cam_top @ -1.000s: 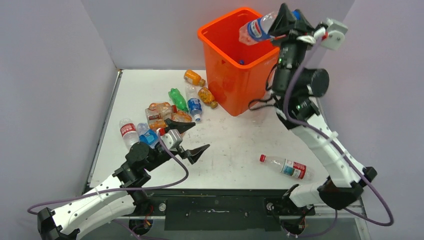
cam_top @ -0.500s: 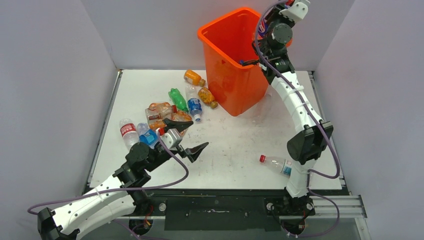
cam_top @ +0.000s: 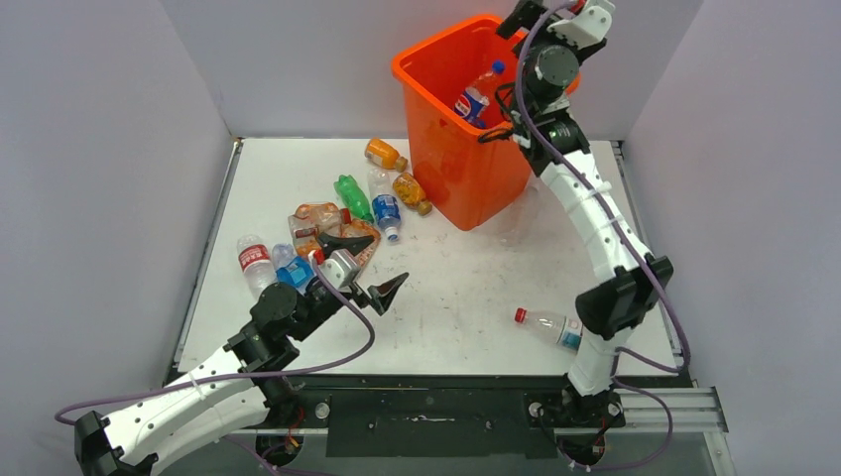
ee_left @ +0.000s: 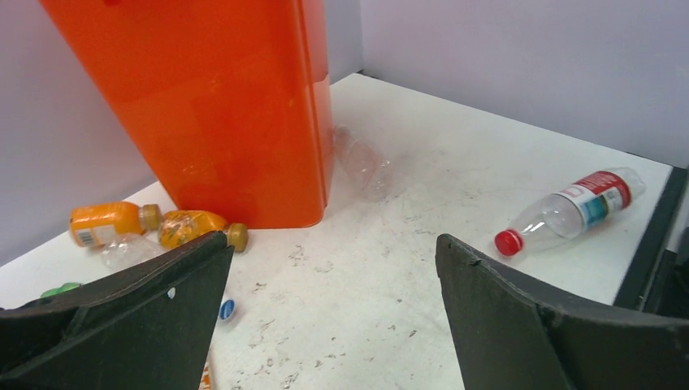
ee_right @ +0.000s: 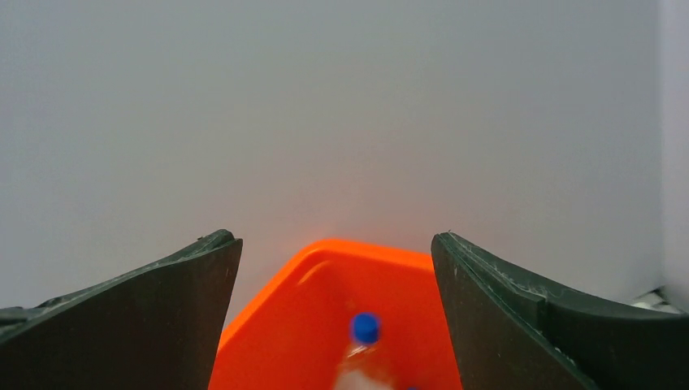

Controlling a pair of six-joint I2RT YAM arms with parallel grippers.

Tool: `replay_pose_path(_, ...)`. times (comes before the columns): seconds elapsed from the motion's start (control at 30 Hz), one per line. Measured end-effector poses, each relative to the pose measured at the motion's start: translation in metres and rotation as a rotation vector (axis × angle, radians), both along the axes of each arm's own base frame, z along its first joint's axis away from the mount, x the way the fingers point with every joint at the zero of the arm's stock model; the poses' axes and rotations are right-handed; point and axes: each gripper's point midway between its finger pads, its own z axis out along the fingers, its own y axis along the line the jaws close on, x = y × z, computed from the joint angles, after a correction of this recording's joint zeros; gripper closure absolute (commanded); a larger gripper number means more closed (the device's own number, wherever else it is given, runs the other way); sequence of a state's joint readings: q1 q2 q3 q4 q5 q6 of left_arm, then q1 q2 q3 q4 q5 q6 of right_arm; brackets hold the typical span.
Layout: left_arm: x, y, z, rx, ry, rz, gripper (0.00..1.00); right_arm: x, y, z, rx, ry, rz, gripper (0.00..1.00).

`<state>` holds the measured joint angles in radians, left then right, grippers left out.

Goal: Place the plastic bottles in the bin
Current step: Place the plastic bottle in the trash bin, then pick up the plastic bottle at the center of the board.

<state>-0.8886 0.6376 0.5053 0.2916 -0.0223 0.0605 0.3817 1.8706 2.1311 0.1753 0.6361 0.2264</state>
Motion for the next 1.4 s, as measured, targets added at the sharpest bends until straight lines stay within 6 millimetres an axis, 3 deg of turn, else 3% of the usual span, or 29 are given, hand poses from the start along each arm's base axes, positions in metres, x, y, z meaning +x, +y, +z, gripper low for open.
replay_pose_path(0.1, 0.008, 0.009, -0.001, -0.003, 0.009, 0.067, 0.04, -0.041, 0.050, 0.011, -0.014, -0.023, 0.175, 0.10)
replay_pose_path(0.2, 0.019, 0.024, 0.001, -0.019, 0.018, 0.169, 0.04, -0.111, 0.093, 0.009, -0.008, -0.059, 0.418, 0.10)
replay_pose_path(0.27, 0.027, 0.035, 0.002, -0.029, 0.024, 0.244, 0.04, -0.156, 0.094, 0.005, 0.022, -0.104, 0.546, 0.10)
replay_pose_path(0.33, 0.034, 0.047, 0.000, -0.034, 0.035, 0.320, 0.04, -0.189, 0.086, -0.008, 0.051, -0.135, 0.626, 0.10)
replay_pose_path(0.43, 0.044, 0.066, -0.004, -0.034, 0.055, 0.440, 0.04, -0.221, 0.088, -0.051, 0.064, -0.107, 0.740, 0.10)
replay_pose_path(0.5, 0.050, 0.080, -0.007, -0.031, 0.066, 0.525, 0.04, -0.233, 0.103, -0.089, 0.059, -0.050, 0.829, 0.10)
replay_pose_path(0.6, 0.055, 0.096, -0.007, -0.025, 0.065, 0.617, 0.04, -0.242, 0.139, -0.172, 0.031, 0.123, 0.950, 0.08)
replay_pose_path(0.73, 0.055, 0.113, 0.001, -0.031, 0.036, 0.680, 0.04, -0.259, 0.191, -0.299, -0.067, 0.436, 1.054, 0.04)
replay_pose_path(0.8, 0.053, 0.118, 0.009, -0.051, 0.015, 0.686, 0.04, -0.268, 0.209, -0.342, -0.122, 0.541, 1.070, 0.03)
replay_pose_path(0.87, 0.051, 0.121, 0.015, -0.066, -0.002, 0.689, 0.04, -0.271, 0.222, -0.369, -0.154, 0.587, 1.066, 0.02)
replay_pose_path(0.97, 0.051, 0.122, 0.017, -0.067, -0.014, 0.692, 0.04, -0.257, 0.226, -0.395, -0.145, 0.603, 1.005, 0.02)
replay_pose_path(1.2, 0.053, 0.117, 0.011, -0.031, -0.014, 0.681, 0.04, -0.197, 0.246, -0.458, -0.024, 0.661, 0.887, 0.09)
replay_pose_path(1.4, 0.051, 0.115, 0.014, -0.040, -0.023, 0.662, 0.04, -0.155, 0.269, -0.488, 0.065, 0.673, 0.866, 0.08)
